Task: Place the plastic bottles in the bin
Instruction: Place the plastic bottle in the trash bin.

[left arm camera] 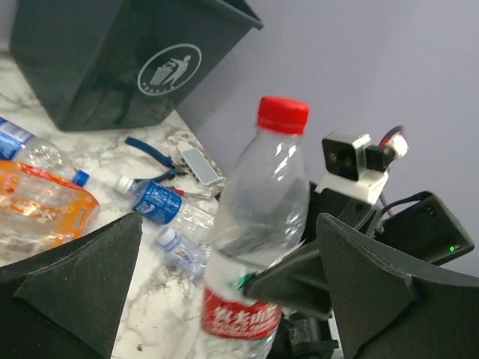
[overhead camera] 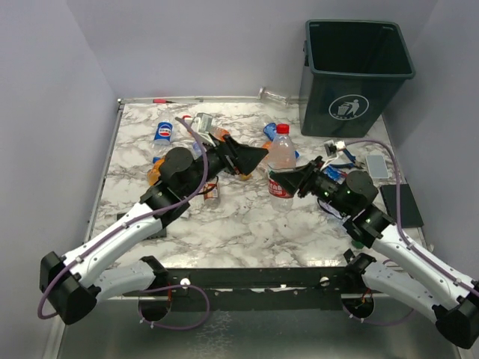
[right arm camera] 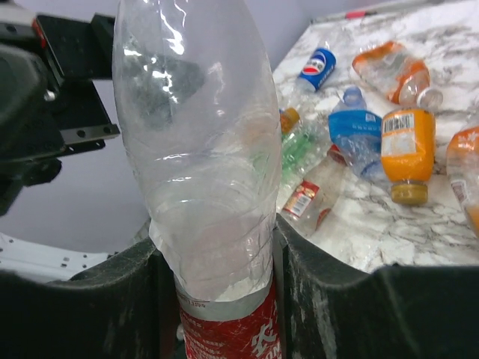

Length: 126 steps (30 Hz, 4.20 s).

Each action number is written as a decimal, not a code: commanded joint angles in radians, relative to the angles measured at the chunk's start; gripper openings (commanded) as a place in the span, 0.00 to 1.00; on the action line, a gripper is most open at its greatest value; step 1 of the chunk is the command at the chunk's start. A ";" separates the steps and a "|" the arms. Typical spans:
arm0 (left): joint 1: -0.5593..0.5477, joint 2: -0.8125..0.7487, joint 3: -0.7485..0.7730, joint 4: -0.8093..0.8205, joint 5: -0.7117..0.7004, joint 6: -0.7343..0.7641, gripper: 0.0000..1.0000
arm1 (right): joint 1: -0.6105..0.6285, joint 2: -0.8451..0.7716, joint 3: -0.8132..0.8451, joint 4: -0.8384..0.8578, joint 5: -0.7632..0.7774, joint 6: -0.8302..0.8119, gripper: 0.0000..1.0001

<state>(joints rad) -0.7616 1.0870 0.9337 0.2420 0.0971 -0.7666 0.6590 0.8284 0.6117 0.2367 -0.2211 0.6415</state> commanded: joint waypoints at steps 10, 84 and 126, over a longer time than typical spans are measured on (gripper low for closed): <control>0.009 -0.089 -0.170 0.166 0.538 0.165 0.99 | -0.004 -0.078 0.003 0.222 0.059 0.168 0.45; -0.113 0.002 -0.303 0.310 0.298 0.316 0.98 | -0.013 0.318 0.824 -0.540 0.320 -0.199 0.00; -0.116 -0.052 -0.307 0.123 -0.194 0.447 0.99 | -0.598 1.228 1.659 0.159 0.794 -0.368 0.98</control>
<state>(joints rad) -0.8730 1.0290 0.6106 0.3912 -0.0597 -0.3389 0.0505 2.0571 2.2028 0.4637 0.6205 0.1841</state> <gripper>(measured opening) 0.990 0.964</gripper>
